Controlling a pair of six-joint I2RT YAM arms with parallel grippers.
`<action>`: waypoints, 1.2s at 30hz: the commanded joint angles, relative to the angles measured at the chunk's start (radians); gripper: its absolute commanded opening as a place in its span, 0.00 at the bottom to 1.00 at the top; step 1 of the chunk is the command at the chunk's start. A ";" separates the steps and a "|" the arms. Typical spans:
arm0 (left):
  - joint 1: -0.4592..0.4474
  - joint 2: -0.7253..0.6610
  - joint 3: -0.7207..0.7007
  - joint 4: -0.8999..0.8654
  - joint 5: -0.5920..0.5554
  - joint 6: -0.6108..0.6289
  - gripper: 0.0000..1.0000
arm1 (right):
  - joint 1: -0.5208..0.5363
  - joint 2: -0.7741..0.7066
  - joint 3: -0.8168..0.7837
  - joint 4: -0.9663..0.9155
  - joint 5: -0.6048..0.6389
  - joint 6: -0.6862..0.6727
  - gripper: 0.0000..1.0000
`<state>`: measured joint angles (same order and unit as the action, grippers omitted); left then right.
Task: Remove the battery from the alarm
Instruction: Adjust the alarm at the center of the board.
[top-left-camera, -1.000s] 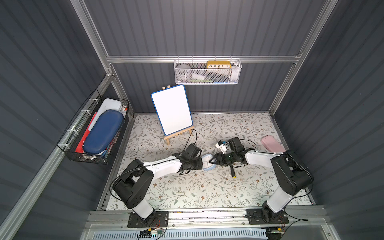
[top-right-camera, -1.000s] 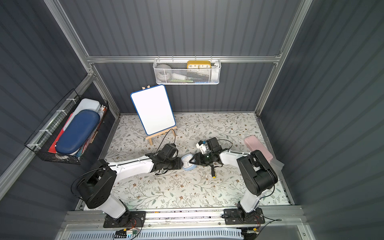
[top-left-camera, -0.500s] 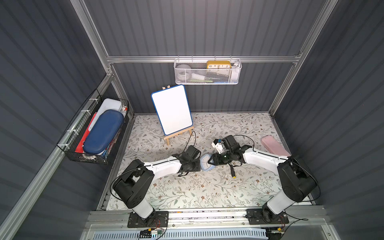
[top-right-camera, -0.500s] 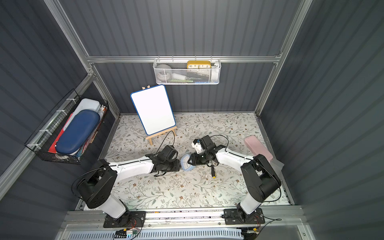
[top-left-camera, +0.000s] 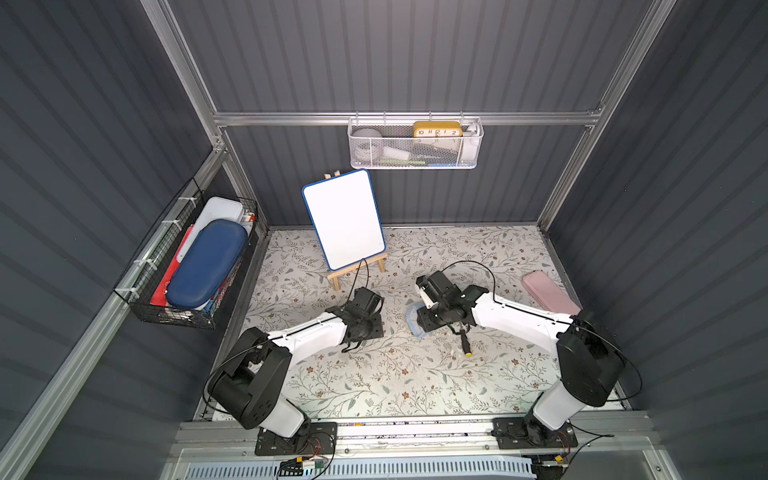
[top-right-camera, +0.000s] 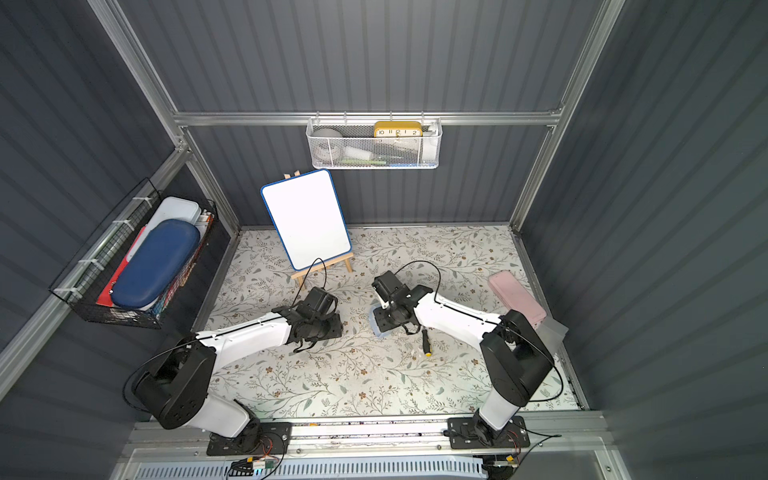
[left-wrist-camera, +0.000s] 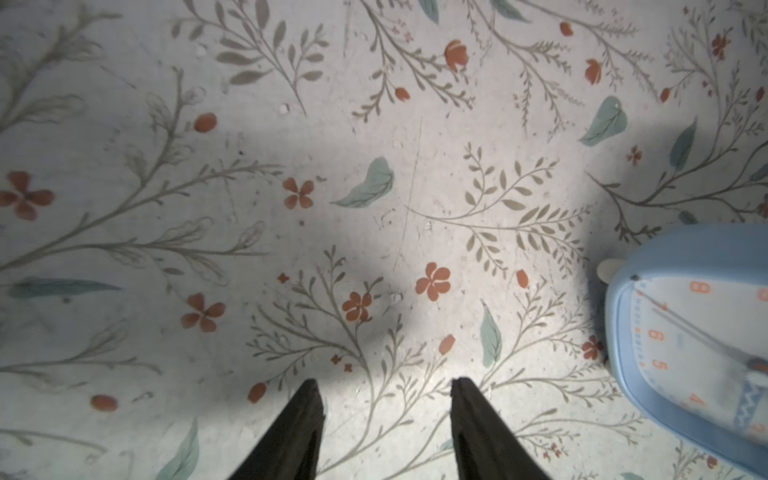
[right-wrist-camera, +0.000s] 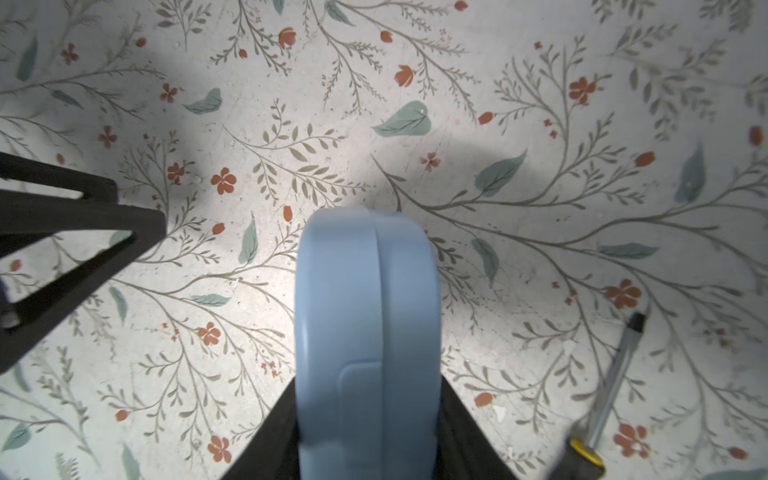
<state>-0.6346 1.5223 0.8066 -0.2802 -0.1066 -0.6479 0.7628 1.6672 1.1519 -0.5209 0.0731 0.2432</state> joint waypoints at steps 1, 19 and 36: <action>0.003 -0.021 -0.009 -0.018 -0.008 -0.003 0.54 | 0.061 0.054 0.036 -0.176 0.229 -0.018 0.42; 0.013 0.079 -0.059 0.249 0.380 -0.140 0.53 | 0.217 0.219 0.204 -0.335 0.388 0.061 0.45; 0.022 0.101 -0.110 0.310 0.443 -0.180 0.59 | 0.294 0.285 0.252 -0.379 0.338 0.134 0.53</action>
<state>-0.6144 1.6077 0.7181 0.0227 0.3084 -0.8124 1.0519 1.9232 1.4052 -0.8551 0.4892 0.3393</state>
